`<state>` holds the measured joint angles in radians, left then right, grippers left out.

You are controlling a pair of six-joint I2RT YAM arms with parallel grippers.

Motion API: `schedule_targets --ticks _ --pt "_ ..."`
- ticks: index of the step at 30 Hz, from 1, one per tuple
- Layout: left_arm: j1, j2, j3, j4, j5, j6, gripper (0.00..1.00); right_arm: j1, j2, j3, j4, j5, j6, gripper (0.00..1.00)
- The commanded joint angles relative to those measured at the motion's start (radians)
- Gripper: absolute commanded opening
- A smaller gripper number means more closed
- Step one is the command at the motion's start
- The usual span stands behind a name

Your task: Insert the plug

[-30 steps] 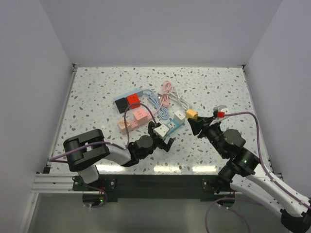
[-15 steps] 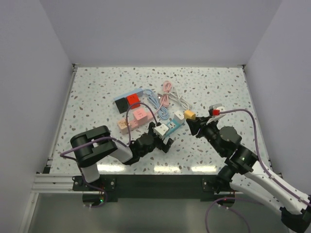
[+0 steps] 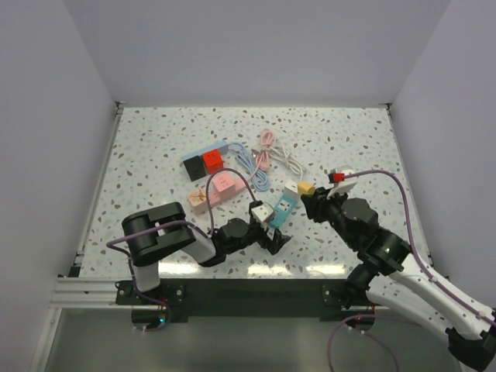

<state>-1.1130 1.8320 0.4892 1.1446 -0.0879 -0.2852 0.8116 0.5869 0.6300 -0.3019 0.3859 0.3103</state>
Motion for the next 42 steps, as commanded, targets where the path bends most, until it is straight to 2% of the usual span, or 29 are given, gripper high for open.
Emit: schedule_targets --ticks 1,5,10,17,21,24,27,28,30,32,35,42 --pt "-0.037 -0.008 -0.026 -0.052 0.083 -0.095 1.0 0.0 0.002 0.05 -0.04 0.048 0.032 0.0" --pt "-0.085 -0.033 -0.026 -0.052 0.083 -0.138 1.0 0.0 0.031 0.056 -0.115 0.068 0.058 0.0" --pt "-0.122 -0.022 -0.021 -0.003 0.154 -0.177 1.0 -0.002 0.082 0.065 -0.183 0.054 0.098 0.0" --pt "-0.145 0.035 -0.029 0.208 0.264 -0.224 1.0 -0.003 0.203 0.128 -0.285 -0.018 0.121 0.0" --pt "-0.143 0.024 -0.047 0.25 0.283 -0.184 1.0 -0.005 0.255 0.163 -0.318 -0.045 0.144 0.0" --pt "-0.14 -0.036 -0.101 0.245 0.245 -0.138 1.0 -0.005 0.246 0.159 -0.318 -0.044 0.159 0.0" --pt "-0.131 -0.18 -0.162 0.149 0.15 -0.086 1.0 -0.005 0.232 0.14 -0.31 -0.041 0.171 0.0" --pt "-0.131 -0.224 -0.17 0.103 0.045 -0.071 1.0 -0.005 0.226 0.137 -0.307 -0.039 0.173 0.0" --pt "-0.116 -0.33 -0.172 -0.038 -0.053 -0.04 1.0 -0.006 0.225 0.135 -0.306 -0.036 0.173 0.0" --pt "-0.053 -0.358 -0.172 -0.084 -0.044 -0.055 1.0 -0.006 0.231 0.139 -0.302 -0.039 0.165 0.0" --pt "0.046 -0.305 -0.156 -0.08 0.069 -0.092 1.0 -0.008 0.241 0.149 -0.295 -0.044 0.154 0.0" --pt "0.056 -0.2 -0.037 -0.224 0.079 -0.114 1.0 -0.014 0.251 0.163 -0.278 -0.048 0.121 0.0"
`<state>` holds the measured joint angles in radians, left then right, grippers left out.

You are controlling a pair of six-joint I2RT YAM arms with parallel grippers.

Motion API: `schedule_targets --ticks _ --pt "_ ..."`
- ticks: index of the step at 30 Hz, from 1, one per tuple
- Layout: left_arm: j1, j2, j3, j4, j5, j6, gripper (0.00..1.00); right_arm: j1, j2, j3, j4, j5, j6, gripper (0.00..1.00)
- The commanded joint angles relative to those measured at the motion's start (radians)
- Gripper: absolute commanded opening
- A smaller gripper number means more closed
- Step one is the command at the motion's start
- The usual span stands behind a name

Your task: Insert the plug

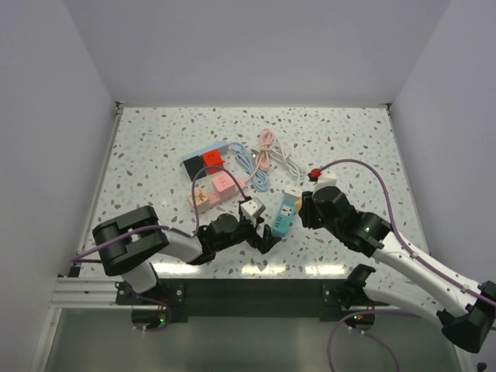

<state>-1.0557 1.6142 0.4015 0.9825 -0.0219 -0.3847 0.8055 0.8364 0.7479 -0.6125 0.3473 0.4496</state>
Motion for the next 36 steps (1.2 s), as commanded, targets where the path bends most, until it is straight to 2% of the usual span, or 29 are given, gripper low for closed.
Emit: schedule_targets --ticks 1,17,36 --pt "-0.001 0.019 0.054 -0.062 0.014 -0.017 1.0 -0.008 0.001 0.047 0.036 -0.013 -0.022 0.0" --pt "-0.033 0.131 0.118 -0.074 0.097 -0.056 1.0 -0.016 0.007 0.013 0.08 -0.056 -0.025 0.0" --pt "-0.098 0.291 0.329 -0.047 0.175 -0.033 1.0 -0.015 -0.046 -0.016 0.0 -0.034 0.004 0.0"
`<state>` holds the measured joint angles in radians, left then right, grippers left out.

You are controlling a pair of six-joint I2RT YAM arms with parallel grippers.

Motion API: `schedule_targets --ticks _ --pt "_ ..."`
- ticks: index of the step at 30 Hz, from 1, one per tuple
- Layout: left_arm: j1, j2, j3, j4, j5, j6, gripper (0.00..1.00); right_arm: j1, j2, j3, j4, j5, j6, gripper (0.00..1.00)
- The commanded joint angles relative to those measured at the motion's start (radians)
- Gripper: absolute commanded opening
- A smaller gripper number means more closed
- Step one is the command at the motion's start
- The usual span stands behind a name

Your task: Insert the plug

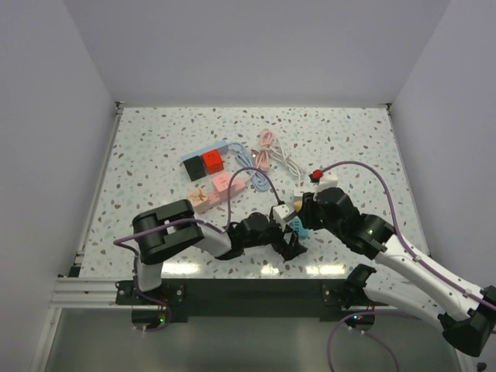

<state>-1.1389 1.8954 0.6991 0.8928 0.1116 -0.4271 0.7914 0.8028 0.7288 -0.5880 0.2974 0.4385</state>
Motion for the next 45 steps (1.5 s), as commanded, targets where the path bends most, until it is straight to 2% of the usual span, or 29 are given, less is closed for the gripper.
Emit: schedule_targets --ticks 1,6,11,16,20,32,45 --pt "-0.013 -0.004 0.024 0.05 0.042 0.01 1.0 -0.001 -0.016 0.004 -0.033 0.014 0.019 0.0" --pt "0.005 -0.123 -0.076 0.025 -0.007 0.034 1.0 -0.003 -0.017 0.044 -0.145 0.025 0.037 0.0" --pt "0.1 -0.288 -0.248 0.037 -0.11 0.01 1.0 -0.021 0.058 0.133 -0.274 0.006 0.034 0.0" --pt "0.247 -0.373 -0.358 0.067 -0.135 -0.013 1.0 -0.07 0.159 0.187 -0.282 -0.073 0.02 0.0" --pt "0.277 -0.423 -0.412 0.063 -0.155 0.001 1.0 -0.118 0.26 0.211 -0.263 -0.161 -0.001 0.0" --pt "0.34 -0.499 -0.461 0.063 -0.092 0.024 1.0 -0.164 0.481 0.276 -0.257 -0.144 -0.007 0.0" --pt "0.378 -0.447 -0.461 0.092 -0.02 0.022 1.0 -0.198 0.608 0.327 -0.272 -0.073 -0.026 0.0"
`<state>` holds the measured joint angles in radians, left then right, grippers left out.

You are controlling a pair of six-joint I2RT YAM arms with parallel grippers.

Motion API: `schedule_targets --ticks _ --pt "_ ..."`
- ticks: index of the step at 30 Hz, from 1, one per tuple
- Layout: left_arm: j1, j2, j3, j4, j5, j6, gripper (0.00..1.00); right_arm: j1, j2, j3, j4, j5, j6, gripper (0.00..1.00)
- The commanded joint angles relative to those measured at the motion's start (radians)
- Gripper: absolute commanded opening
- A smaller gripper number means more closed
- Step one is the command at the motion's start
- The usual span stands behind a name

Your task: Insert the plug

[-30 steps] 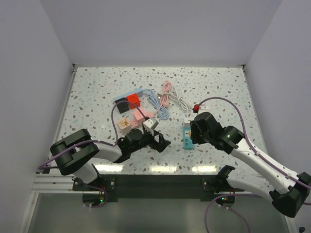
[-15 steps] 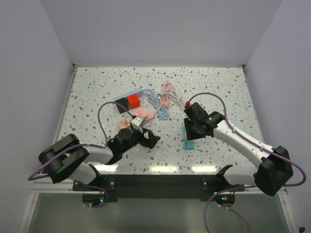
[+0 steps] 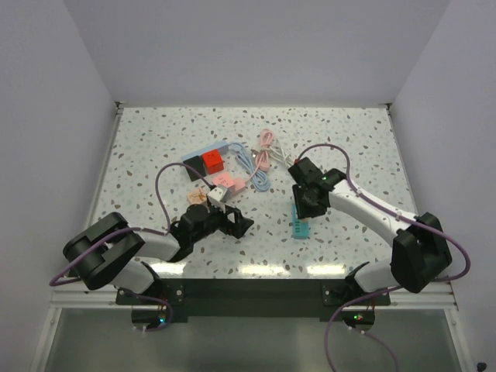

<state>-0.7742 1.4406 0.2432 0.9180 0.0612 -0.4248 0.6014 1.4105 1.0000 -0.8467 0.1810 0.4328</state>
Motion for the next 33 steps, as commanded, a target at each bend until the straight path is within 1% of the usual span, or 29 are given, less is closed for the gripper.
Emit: schedule_targets --ticks 1,6,12,17,33 --pt "0.015 0.006 -0.005 0.068 0.032 0.018 1.0 -0.011 0.002 0.058 -0.017 0.054 -0.022 0.0" --pt "0.023 0.004 -0.012 0.074 0.042 0.017 1.0 -0.023 0.004 0.069 -0.029 0.075 -0.025 0.0" --pt "0.026 0.003 -0.018 0.079 0.048 0.015 1.0 -0.031 0.021 0.065 -0.026 0.063 -0.029 0.0" --pt "0.029 0.004 -0.018 0.084 0.052 0.015 1.0 -0.032 0.031 0.049 -0.014 0.043 -0.023 0.0" --pt "0.035 0.0 -0.033 0.102 0.071 0.015 1.0 -0.035 0.071 0.028 0.032 0.064 0.0 0.0"
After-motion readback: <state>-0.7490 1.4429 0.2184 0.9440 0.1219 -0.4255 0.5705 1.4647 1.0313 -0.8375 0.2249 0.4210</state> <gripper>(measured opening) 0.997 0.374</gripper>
